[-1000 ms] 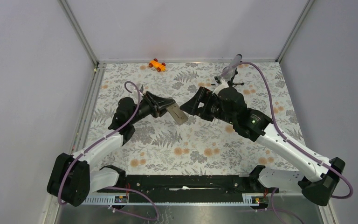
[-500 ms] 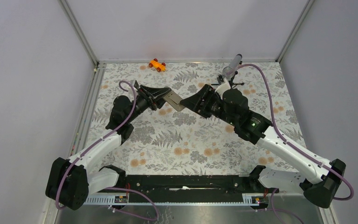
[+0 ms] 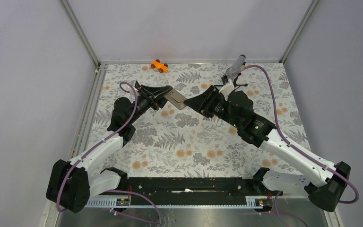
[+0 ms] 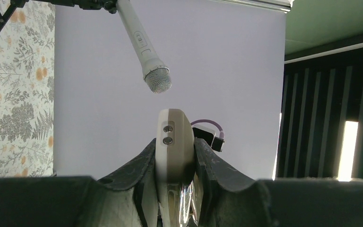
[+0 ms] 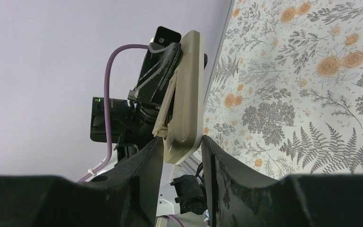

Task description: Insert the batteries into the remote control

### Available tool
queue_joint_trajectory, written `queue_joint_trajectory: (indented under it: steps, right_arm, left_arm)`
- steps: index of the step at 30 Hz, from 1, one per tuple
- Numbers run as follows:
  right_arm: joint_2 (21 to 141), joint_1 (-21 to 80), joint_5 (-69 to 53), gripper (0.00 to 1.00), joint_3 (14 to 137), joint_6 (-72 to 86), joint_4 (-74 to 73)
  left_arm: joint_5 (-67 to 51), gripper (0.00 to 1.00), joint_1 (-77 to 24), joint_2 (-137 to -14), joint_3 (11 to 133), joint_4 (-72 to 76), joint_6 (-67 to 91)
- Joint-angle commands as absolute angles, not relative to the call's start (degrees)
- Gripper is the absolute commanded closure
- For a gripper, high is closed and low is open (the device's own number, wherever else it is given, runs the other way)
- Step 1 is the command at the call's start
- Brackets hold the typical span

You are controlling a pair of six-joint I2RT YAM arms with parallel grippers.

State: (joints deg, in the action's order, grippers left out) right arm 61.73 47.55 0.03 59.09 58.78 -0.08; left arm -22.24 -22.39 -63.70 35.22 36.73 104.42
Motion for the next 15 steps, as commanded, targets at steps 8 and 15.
queue_joint_trajectory:
  steps: [8, 15]
  right_arm:
    - [62.6, 47.4, 0.2, 0.59, 60.1, 57.5, 2.9]
    - [63.6, 47.4, -1.7, 0.54, 60.9, 57.7, 1.9]
  left_arm:
    - [-20.9, 1.0, -22.2, -62.8, 36.4, 41.9, 104.8]
    - [-21.9, 1.0, -22.4, -62.4, 36.9, 41.7, 103.6]
